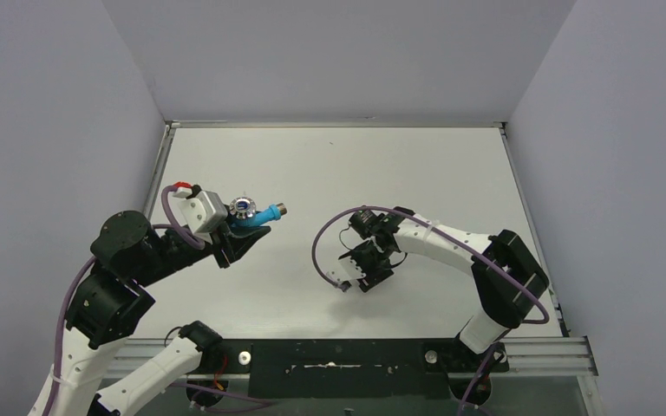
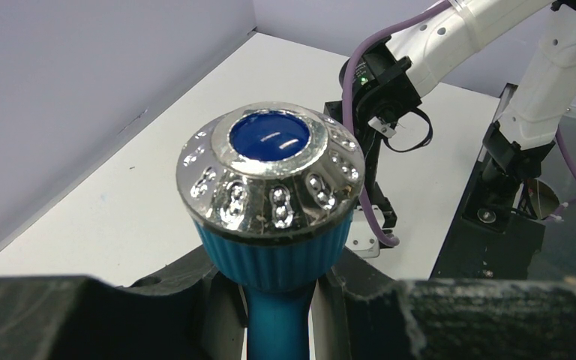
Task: Install the water faucets
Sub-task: Pick up the adaptor at the center of the board.
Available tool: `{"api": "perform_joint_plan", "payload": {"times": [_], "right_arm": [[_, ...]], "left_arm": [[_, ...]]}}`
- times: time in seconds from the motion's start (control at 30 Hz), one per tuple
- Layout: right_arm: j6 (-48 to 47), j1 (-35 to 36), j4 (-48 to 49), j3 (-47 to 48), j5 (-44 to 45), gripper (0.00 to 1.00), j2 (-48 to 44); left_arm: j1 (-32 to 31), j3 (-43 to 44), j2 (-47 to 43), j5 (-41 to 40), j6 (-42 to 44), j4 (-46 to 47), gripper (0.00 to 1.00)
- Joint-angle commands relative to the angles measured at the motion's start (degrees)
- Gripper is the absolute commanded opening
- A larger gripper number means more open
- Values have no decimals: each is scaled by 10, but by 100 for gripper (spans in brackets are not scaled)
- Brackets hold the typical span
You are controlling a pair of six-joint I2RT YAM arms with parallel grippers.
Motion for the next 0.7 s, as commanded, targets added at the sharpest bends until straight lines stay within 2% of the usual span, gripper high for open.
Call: {"api": "perform_joint_plan", "payload": {"times": [0.0, 0.67], "right_arm": [[-16, -4, 21, -5, -13, 50, 6], [-18, -13, 52, -43, -16, 46, 13]], "left_arm": [[0, 14, 2, -10, 9, 16, 0], [0, 15, 3, -9, 7, 15, 0]]}}
